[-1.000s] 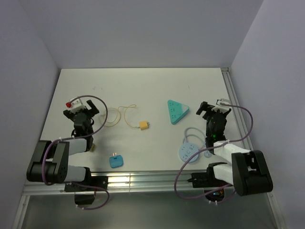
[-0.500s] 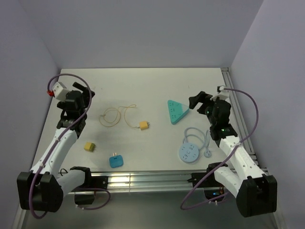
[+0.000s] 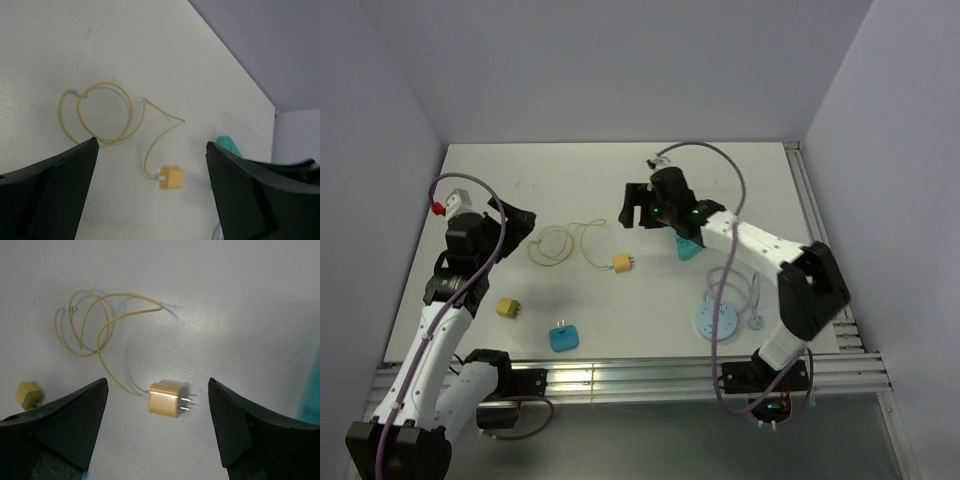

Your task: Insert the plug

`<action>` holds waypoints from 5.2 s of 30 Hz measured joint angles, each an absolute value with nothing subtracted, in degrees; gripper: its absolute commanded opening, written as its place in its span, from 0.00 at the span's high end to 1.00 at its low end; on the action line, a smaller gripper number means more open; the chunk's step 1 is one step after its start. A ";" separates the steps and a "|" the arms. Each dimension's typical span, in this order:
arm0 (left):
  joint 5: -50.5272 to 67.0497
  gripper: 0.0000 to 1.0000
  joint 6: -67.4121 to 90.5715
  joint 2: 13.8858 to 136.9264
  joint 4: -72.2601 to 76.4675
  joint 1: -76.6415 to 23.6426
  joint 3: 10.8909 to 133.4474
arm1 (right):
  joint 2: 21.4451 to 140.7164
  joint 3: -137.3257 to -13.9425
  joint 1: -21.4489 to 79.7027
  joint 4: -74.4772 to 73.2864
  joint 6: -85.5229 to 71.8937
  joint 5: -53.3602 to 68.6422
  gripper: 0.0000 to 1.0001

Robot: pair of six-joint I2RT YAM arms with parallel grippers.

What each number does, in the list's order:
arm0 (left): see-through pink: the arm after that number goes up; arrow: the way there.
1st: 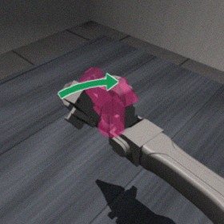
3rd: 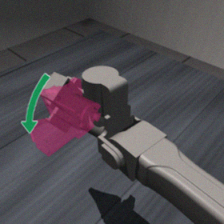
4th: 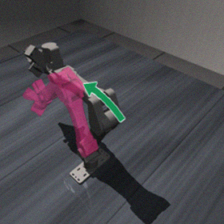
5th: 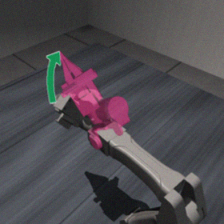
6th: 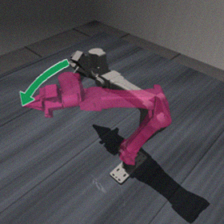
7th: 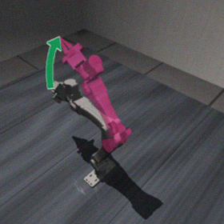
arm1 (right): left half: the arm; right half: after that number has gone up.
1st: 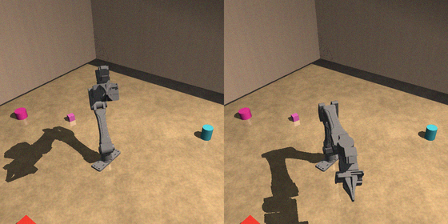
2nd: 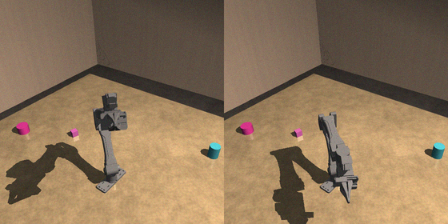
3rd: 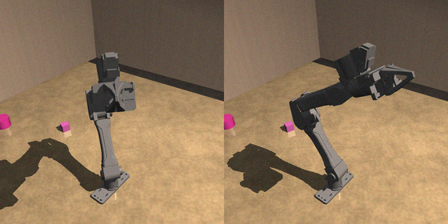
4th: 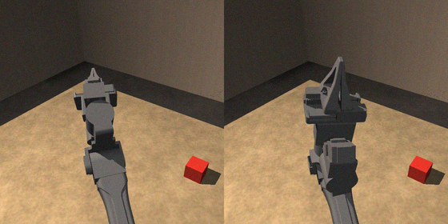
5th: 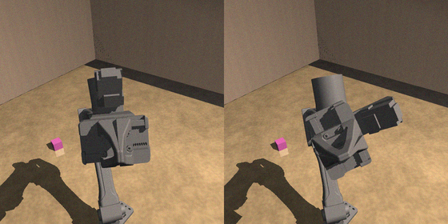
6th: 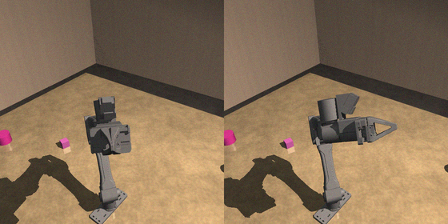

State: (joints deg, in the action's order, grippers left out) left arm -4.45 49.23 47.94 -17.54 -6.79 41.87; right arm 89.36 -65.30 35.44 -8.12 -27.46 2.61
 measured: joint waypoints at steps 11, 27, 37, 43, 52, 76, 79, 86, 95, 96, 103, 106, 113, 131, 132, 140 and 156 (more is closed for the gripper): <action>-0.25 0.03 47.68 38.37 -25.43 -6.79 41.85 | 107.79 -77.58 45.78 -19.40 -27.09 -0.60 0.21; 0.54 0.10 44.60 36.99 -28.12 -6.79 43.75 | 114.26 -85.12 48.14 -26.28 -26.28 -8.19 0.34; 4.32 0.15 44.10 38.33 -26.96 -6.79 43.70 | 114.37 -82.24 48.23 -26.87 -27.24 -10.13 0.36; 5.80 0.18 43.40 38.87 -26.81 -6.79 43.62 | 114.72 -82.04 48.23 -26.61 -27.46 -9.72 0.45; 9.30 0.22 42.15 40.23 -25.69 -6.79 43.62 | 114.74 -81.80 48.23 -26.11 -27.86 -9.34 0.43; 23.07 0.31 36.99 44.05 -13.93 -18.96 43.22 | 104.31 -69.10 44.25 -17.12 -25.98 4.89 1.00; 20.97 0.30 34.22 44.62 -13.02 -26.30 44.03 | 100.38 -66.76 42.92 -16.99 -24.88 9.04 1.00; 12.49 0.21 24.14 44.91 -9.39 -41.71 46.33 | 85.67 -56.97 39.77 -17.87 -22.76 18.92 1.00; -1.30 0.16 11.94 49.39 -5.32 -59.59 46.83 | 72.27 -49.08 36.36 -18.92 -23.29 26.09 1.00; -2.70 0.16 10.81 49.58 -4.47 -60.99 46.72 | 71.02 -48.90 36.10 -19.22 -23.55 26.55 1.00; -7.35 0.17 5.19 52.42 -0.23 -65.91 46.37 | 66.39 -48.73 34.54 -19.11 -25.89 28.60 1.00; -7.14 0.18 3.60 53.76 0.08 -66.15 45.50 | 66.37 -48.58 34.44 -19.11 -26.59 28.97 1.00; -6.33 0.16 2.11 54.68 -0.23 -66.22 44.95 | 63.66 -47.48 34.20 -19.31 -28.56 29.34 1.00; -11.05 0.26 -2.59 60.93 2.98 -68.36 43.27 | 61.95 -47.48 33.95 -19.09 -33.58 30.09 1.00; -11.11 0.27 -2.74 60.99 3.25 -68.36 43.20 | 61.93 -47.48 33.95 -19.09 -33.65 30.13 1.00; -11.51 0.22 -4.36 61.91 4.16 -68.45 42.39 | 61.91 -47.48 33.95 -19.03 -34.28 30.96 1.00; -12.36 0.38 -5.32 64.36 6.22 -68.45 41.52 | 61.91 -47.48 33.95 -18.63 -34.87 32.45 1.00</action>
State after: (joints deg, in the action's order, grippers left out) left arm -12.36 -5.32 64.36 6.22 -68.45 41.52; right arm 61.91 -47.48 33.95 -18.63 -34.87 32.45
